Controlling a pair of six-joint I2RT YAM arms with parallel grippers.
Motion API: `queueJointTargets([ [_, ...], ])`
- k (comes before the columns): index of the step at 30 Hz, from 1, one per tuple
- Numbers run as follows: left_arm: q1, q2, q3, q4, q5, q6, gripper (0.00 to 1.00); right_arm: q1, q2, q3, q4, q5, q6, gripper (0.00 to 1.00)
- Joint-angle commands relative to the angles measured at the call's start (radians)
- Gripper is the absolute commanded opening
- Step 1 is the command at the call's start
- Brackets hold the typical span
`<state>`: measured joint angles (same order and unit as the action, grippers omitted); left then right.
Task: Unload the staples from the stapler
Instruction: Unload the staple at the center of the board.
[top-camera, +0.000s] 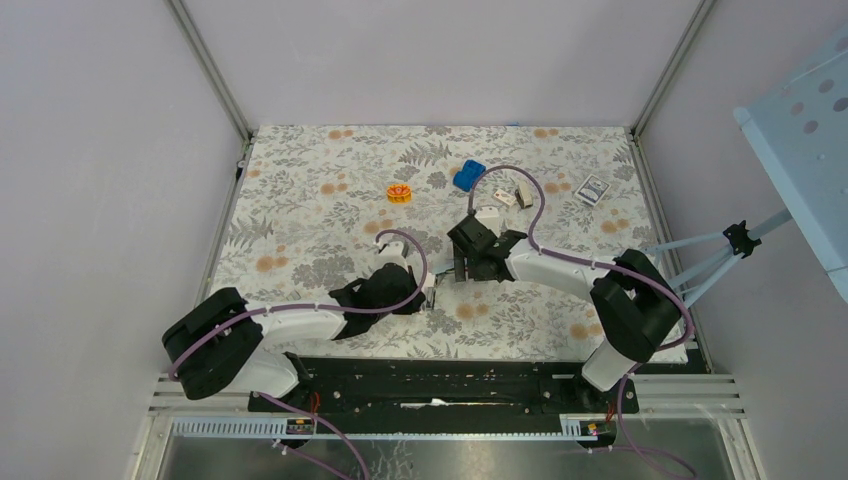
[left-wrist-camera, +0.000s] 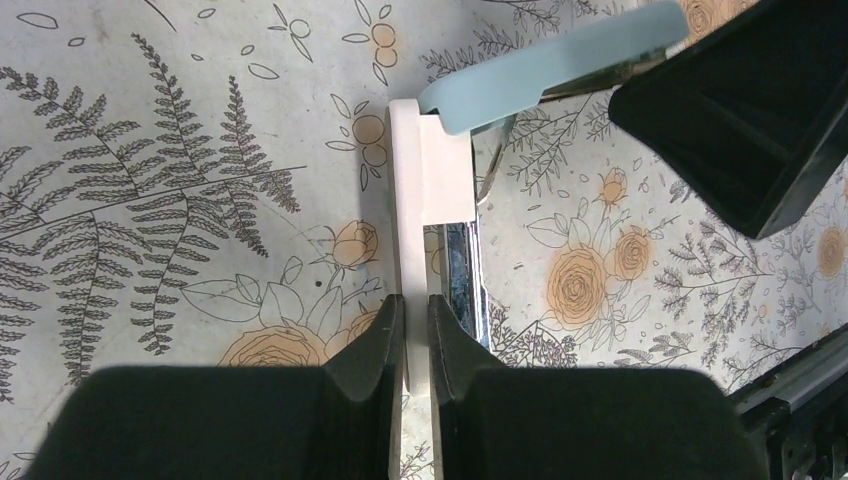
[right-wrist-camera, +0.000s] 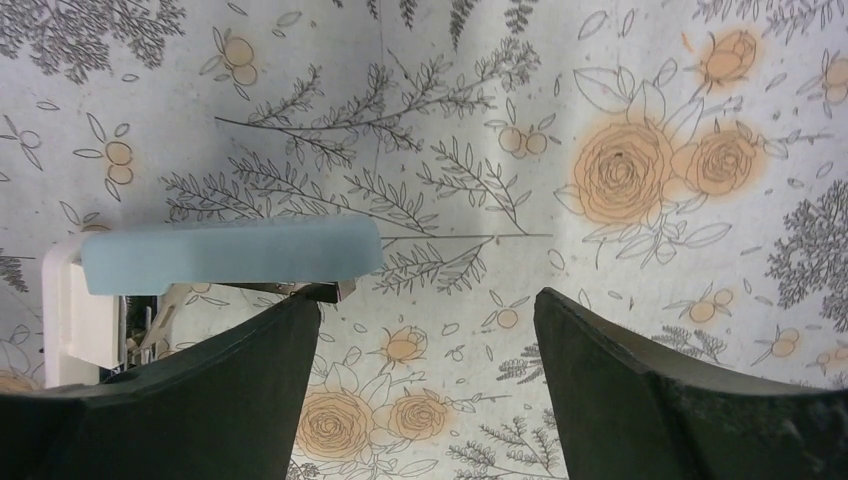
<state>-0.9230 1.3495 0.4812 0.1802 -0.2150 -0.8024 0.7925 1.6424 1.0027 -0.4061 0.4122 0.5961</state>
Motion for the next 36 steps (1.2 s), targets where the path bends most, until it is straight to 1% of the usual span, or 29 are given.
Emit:
queueJointTargets([
  [1,-0.015,0.005,-0.003,0.022,0.031,0.025,0.00,-0.042,0.001,0.062,0.085,-0.016,-0.093,0.86],
  [16,-0.018,0.002,-0.018,0.055,0.058,0.048,0.00,-0.074,-0.023,0.043,0.152,-0.029,-0.203,0.87],
  [19,-0.019,0.007,-0.019,0.045,0.031,0.021,0.00,-0.073,-0.064,0.005,0.175,-0.083,-0.225,0.87],
  [22,-0.017,0.015,-0.018,0.028,-0.007,-0.009,0.00,-0.074,-0.120,-0.053,0.204,-0.172,-0.249,0.86],
  [29,-0.016,0.041,-0.009,0.019,-0.029,-0.035,0.00,-0.072,-0.208,-0.190,0.230,-0.436,-0.310,0.82],
  [32,-0.016,0.047,-0.006,0.018,-0.030,-0.035,0.00,-0.068,-0.237,-0.234,0.225,-0.485,-0.318,0.80],
  [36,-0.016,0.059,0.003,0.019,-0.027,-0.035,0.00,-0.065,-0.302,-0.269,0.225,-0.502,-0.313,0.80],
])
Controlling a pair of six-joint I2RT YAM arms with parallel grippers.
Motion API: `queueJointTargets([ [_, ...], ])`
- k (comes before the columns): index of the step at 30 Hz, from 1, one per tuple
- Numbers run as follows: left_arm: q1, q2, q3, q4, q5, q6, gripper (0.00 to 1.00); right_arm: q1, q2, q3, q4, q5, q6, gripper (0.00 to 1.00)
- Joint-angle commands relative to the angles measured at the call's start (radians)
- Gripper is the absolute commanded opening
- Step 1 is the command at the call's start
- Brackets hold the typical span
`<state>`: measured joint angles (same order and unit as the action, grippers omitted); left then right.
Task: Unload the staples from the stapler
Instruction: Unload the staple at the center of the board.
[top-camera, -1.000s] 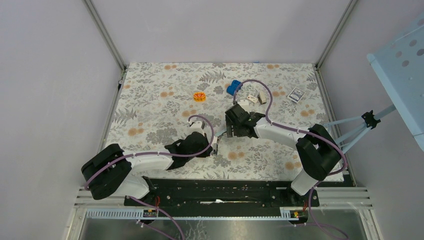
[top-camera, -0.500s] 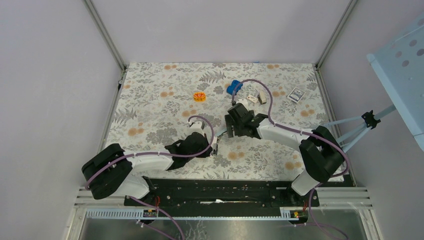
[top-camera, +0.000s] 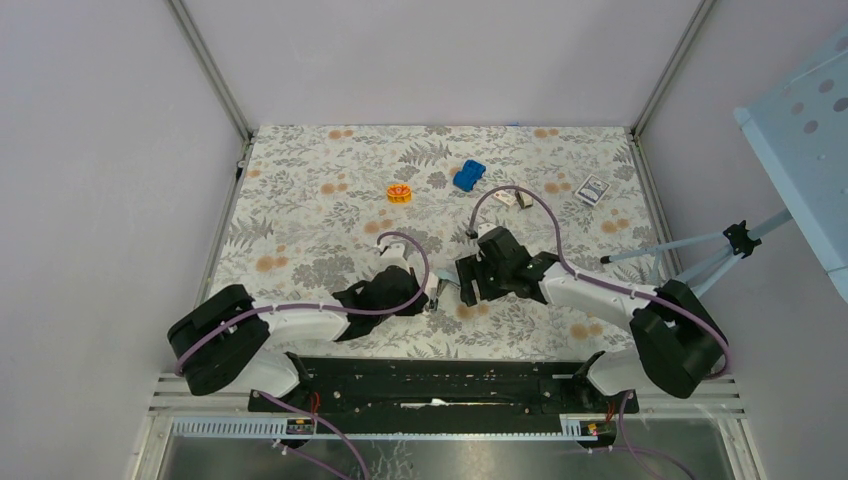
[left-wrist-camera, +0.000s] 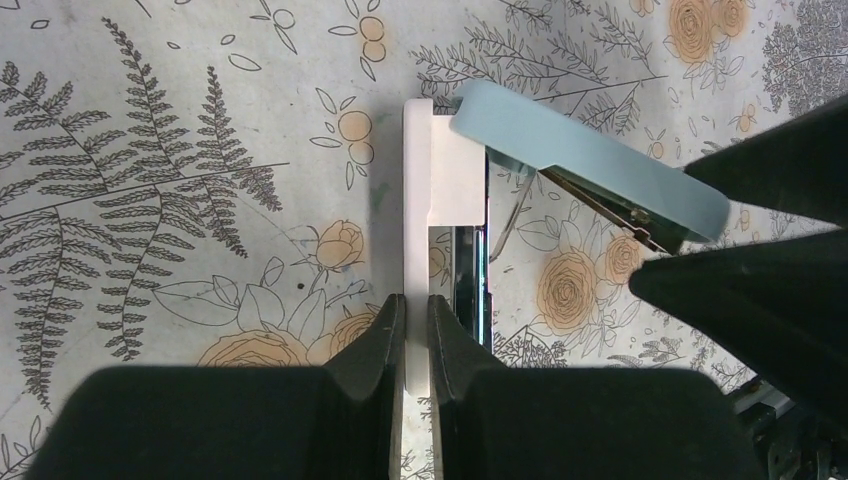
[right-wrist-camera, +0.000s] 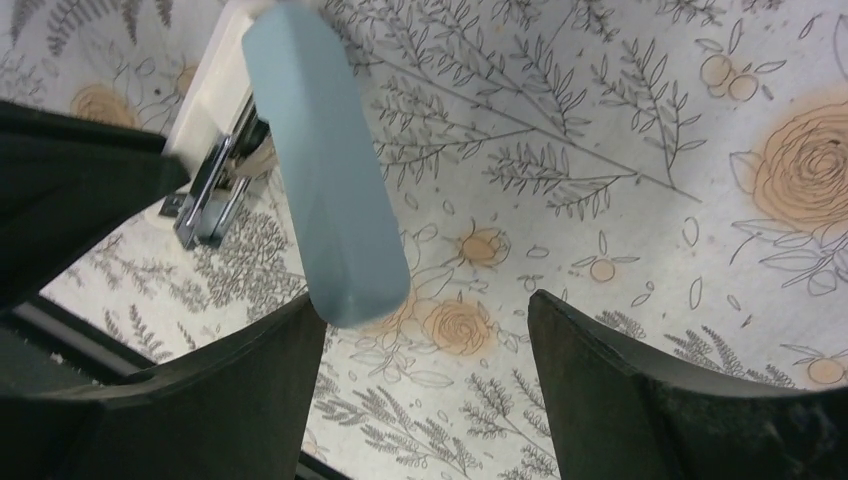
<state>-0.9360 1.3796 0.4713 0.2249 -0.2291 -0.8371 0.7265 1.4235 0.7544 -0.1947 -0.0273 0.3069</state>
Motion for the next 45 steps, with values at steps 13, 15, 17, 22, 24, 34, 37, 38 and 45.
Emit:
queueJointTargets([
  [13,-0.003,0.035,0.016,-0.027,0.000,0.001,0.00,0.001,-0.116,-0.010,-0.035,0.082,-0.017,0.82],
  [15,-0.004,0.034,0.015,-0.027,-0.001,0.001,0.00,0.001,-0.100,-0.002,-0.039,0.087,-0.005,0.82],
  [17,-0.003,0.033,0.013,-0.029,-0.002,0.000,0.00,0.001,-0.114,0.004,-0.031,0.083,0.018,0.83],
  [22,-0.004,0.035,0.012,-0.032,-0.007,-0.006,0.00,0.005,-0.147,-0.011,0.072,-0.033,0.164,0.89],
  [24,-0.004,0.036,0.013,-0.031,-0.009,-0.009,0.00,0.025,-0.129,-0.031,0.125,-0.068,0.230,0.90],
  [34,-0.004,0.041,0.017,-0.019,-0.006,-0.017,0.00,0.159,0.037,-0.025,0.175,0.019,0.342,0.90],
  [37,-0.004,0.045,0.015,-0.011,0.000,-0.014,0.00,0.169,0.086,0.001,0.135,0.054,0.345,0.89],
  [38,-0.003,0.046,0.014,-0.010,0.001,-0.014,0.00,0.171,0.101,0.012,0.111,0.073,0.345,0.89],
  [45,-0.004,0.040,0.003,-0.003,0.002,-0.008,0.00,0.180,0.136,0.082,-0.061,0.254,0.340,0.84],
])
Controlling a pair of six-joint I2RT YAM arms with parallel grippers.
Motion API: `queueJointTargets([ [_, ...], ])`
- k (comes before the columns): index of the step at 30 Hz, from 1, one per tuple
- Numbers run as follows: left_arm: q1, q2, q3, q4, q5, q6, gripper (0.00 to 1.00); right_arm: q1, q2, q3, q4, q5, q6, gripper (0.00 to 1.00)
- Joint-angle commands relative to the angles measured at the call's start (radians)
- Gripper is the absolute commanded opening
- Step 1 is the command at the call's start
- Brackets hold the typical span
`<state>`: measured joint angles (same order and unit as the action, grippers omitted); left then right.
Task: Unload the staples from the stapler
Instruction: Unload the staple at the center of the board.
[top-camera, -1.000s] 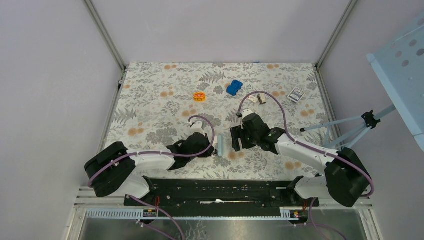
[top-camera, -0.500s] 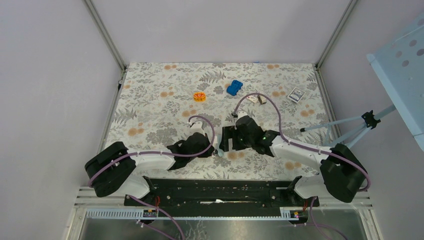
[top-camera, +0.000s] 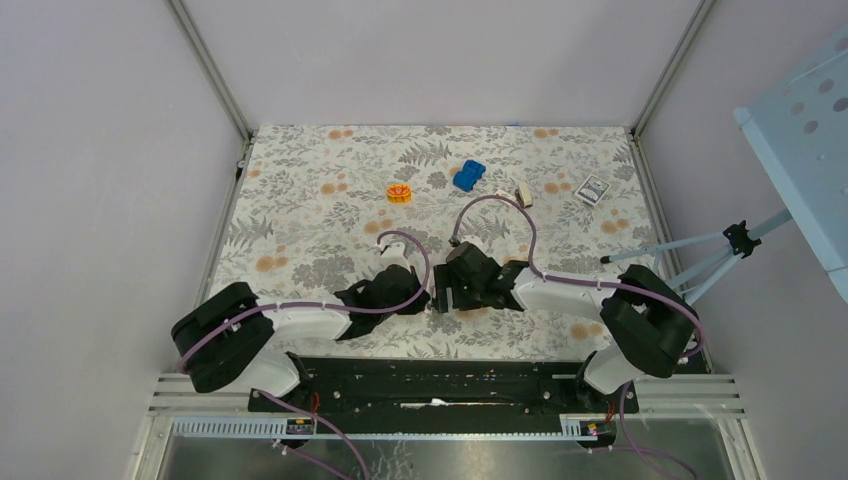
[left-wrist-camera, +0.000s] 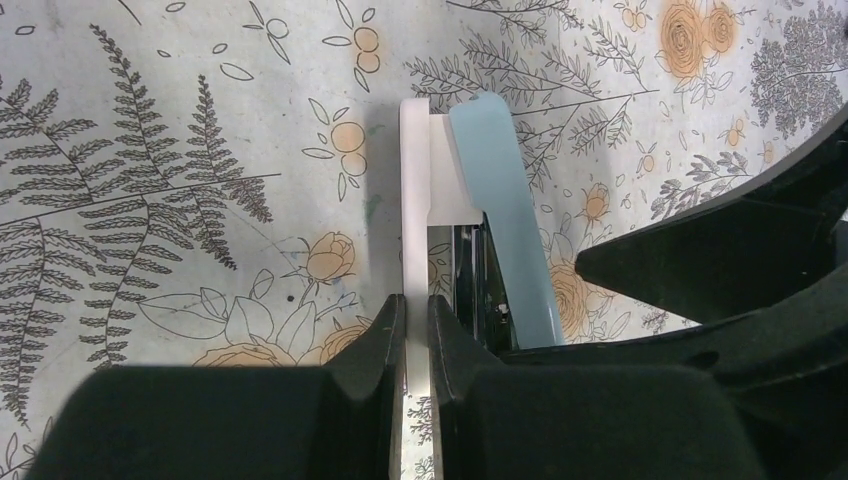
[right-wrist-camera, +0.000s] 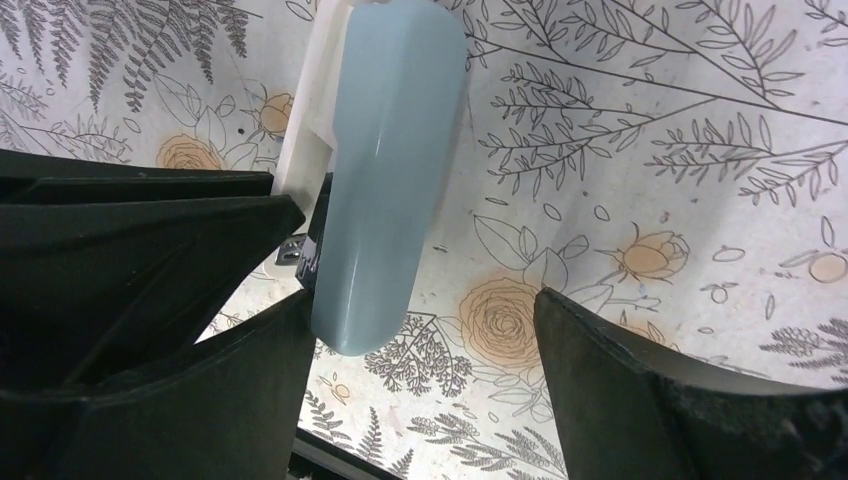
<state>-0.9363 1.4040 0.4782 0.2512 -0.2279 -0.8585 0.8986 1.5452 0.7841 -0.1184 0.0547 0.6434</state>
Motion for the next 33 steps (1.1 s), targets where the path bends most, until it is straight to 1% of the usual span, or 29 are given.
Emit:
queueJointTargets([
  [1,-0.003,0.015,-0.006,-0.028,0.000,0.013,0.00,0.007,0.017,0.064,-0.166,0.199,-0.003,0.84],
  [6,-0.004,0.016,-0.017,-0.015,0.001,0.012,0.00,0.010,0.030,0.124,-0.299,0.331,-0.035,0.80],
  [10,-0.003,0.022,-0.023,-0.009,0.004,0.015,0.00,0.008,0.050,0.156,-0.362,0.412,-0.057,0.80],
  [17,-0.004,0.026,-0.024,-0.007,0.020,0.035,0.00,0.009,0.134,0.190,-0.341,0.416,-0.081,0.81],
  [26,-0.010,0.019,-0.039,-0.002,0.030,0.046,0.00,0.002,0.191,0.276,-0.343,0.504,-0.096,0.83],
  [31,-0.021,0.018,-0.045,-0.003,0.028,0.066,0.00,-0.042,0.211,0.323,-0.353,0.531,-0.139,0.85],
  [33,-0.025,0.019,-0.051,-0.003,0.027,0.075,0.00,-0.075,0.208,0.324,-0.337,0.515,-0.162,0.89],
])
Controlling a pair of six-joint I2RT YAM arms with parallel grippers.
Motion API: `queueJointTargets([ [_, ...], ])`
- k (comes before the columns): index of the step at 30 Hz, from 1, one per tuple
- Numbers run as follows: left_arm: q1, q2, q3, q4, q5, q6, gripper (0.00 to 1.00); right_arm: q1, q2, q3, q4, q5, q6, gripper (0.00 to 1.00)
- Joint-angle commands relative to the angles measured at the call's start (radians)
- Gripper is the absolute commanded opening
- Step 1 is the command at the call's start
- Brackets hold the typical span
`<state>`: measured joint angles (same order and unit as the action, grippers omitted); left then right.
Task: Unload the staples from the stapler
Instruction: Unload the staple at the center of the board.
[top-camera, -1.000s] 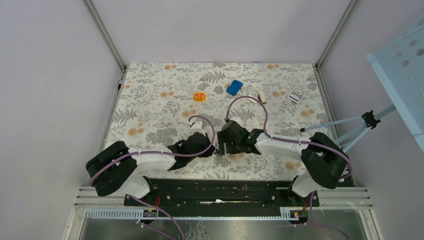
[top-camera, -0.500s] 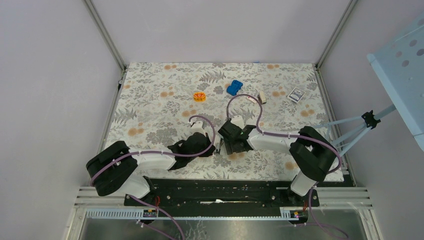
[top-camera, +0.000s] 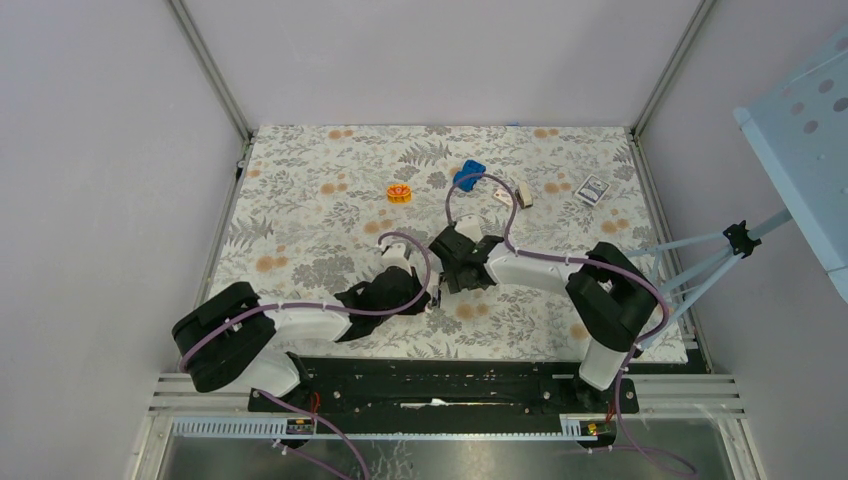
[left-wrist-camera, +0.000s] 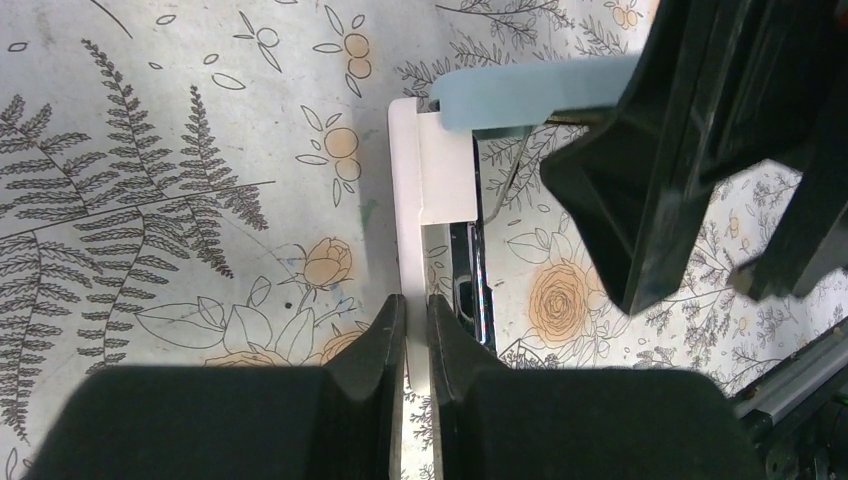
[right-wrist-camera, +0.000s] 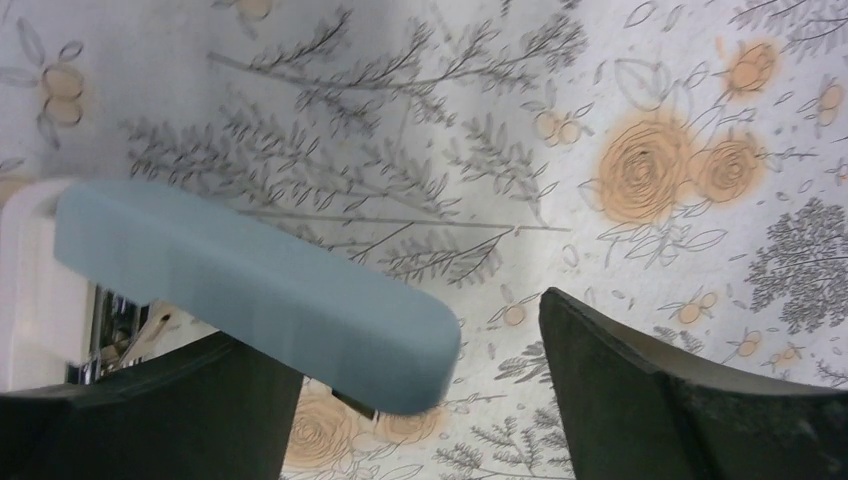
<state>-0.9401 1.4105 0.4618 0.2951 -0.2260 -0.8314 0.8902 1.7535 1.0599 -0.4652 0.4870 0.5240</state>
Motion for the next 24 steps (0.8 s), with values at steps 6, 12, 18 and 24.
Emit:
queueJointTargets([
  [6,-0.044,0.045,-0.028,-0.033,0.048,0.095,0.00,-0.154,-0.005,0.056,0.087,-0.026,-0.134,0.99],
  [12,-0.082,0.118,-0.005,-0.022,0.080,0.136,0.00,-0.171,0.054,0.105,0.154,-0.121,-0.291,0.98],
  [18,-0.102,0.126,-0.020,-0.007,0.084,0.128,0.00,-0.192,0.051,0.102,0.196,-0.209,-0.379,0.97],
  [24,-0.101,0.123,-0.032,0.010,0.046,0.047,0.00,-0.192,-0.091,-0.042,0.250,-0.291,-0.353,0.95],
])
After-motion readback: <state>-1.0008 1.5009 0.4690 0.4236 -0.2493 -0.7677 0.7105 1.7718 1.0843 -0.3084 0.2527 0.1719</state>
